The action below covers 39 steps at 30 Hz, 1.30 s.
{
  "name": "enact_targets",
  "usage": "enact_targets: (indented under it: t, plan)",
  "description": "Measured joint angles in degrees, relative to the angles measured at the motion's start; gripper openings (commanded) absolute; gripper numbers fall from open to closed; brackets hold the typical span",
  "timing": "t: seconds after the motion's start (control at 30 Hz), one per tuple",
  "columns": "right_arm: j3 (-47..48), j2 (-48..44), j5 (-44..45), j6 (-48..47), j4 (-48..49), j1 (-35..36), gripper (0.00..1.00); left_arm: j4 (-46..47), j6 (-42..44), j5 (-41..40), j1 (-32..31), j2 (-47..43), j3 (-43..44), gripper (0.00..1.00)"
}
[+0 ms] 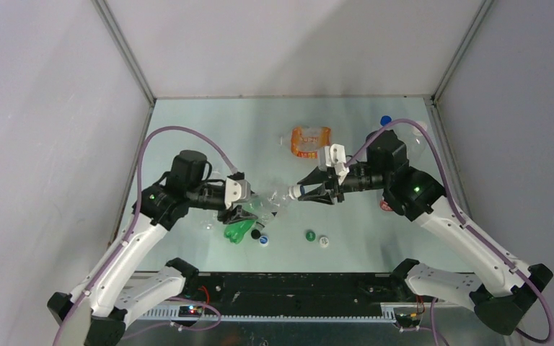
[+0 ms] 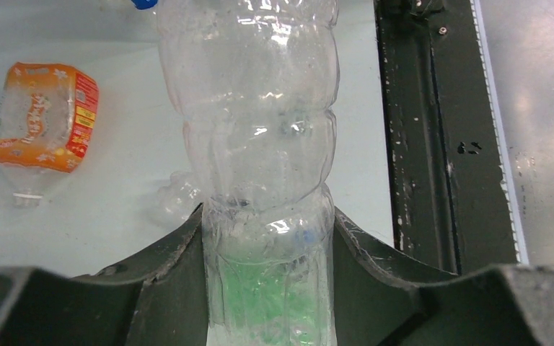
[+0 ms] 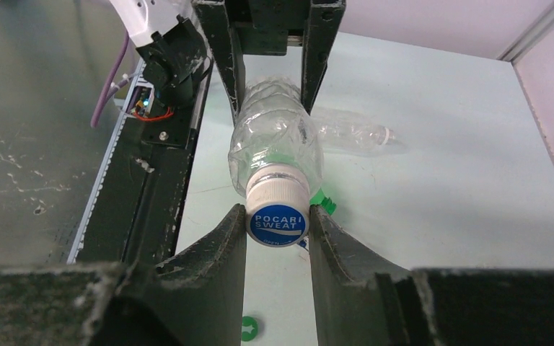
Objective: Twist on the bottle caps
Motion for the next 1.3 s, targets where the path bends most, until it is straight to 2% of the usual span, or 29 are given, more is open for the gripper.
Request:
enact_targets:
  t: [0.43,0.63,0.7,0.83,1.0,1.3]
  plan:
    - [1.53,0.35,-4.44,-12.07,-8.0,0.11,0.13,-20.68,8.76,4.02,0.0,10.34,12.26,0.13]
    - [1.79,0.63,-6.05,-12.76,-9.31,0.35,0.13,-23.91,10.21,5.31,-0.04,11.43,13.33,0.14]
    - [1.9,0.79,-5.95,-12.48,-9.31,0.44,0.13,-22.84,8.9,4.96,-0.17,10.99,12.9,0.14]
    - [2.05,1.2,-5.11,-10.54,-9.27,0.61,0.11,-15.06,3.13,3.54,-1.46,6.82,7.93,0.14]
    - [2.16,2.16,-2.56,-5.46,-8.44,0.72,0.05,-4.9,-2.95,-2.6,-3.63,0.61,1.68,0.15]
    - [2.43,4.48,1.77,5.18,-7.41,0.26,0.0,2.67,-3.3,-14.95,-7.52,-3.56,-3.17,0.15]
